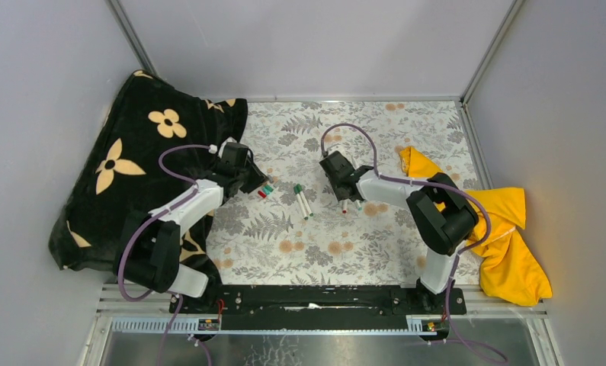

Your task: Open the pen caps

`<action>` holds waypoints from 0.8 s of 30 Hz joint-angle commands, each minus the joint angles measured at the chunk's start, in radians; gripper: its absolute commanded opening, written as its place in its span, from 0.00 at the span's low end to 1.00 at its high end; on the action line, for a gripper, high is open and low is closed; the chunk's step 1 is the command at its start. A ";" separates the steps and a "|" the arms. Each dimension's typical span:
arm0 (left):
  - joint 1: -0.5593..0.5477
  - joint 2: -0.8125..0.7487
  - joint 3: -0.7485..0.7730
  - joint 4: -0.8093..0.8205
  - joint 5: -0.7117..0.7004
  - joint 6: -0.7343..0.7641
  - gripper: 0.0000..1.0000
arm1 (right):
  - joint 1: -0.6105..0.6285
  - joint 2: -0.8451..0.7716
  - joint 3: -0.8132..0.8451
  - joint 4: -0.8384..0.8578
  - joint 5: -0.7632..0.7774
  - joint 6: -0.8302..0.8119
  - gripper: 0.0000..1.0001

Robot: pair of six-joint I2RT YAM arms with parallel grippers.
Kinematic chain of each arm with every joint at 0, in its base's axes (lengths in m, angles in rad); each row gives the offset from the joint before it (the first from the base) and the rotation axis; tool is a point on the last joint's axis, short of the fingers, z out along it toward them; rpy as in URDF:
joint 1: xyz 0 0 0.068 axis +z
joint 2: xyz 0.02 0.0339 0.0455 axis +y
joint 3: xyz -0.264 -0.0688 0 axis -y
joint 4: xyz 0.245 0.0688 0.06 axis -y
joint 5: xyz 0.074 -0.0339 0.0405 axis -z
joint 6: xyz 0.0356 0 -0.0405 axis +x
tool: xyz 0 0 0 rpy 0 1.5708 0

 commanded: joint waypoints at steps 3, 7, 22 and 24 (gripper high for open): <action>-0.013 -0.031 -0.017 0.018 -0.024 -0.027 0.35 | 0.038 -0.135 0.041 -0.017 -0.079 -0.043 0.41; -0.014 -0.060 -0.036 0.029 -0.016 -0.046 0.42 | 0.074 -0.142 0.075 -0.024 -0.133 -0.039 0.43; -0.013 -0.164 -0.088 0.031 -0.004 -0.073 0.59 | 0.150 0.012 0.190 -0.011 -0.278 0.042 0.43; -0.014 -0.173 -0.090 0.032 -0.004 -0.074 0.60 | 0.154 0.033 0.203 -0.015 -0.283 0.050 0.43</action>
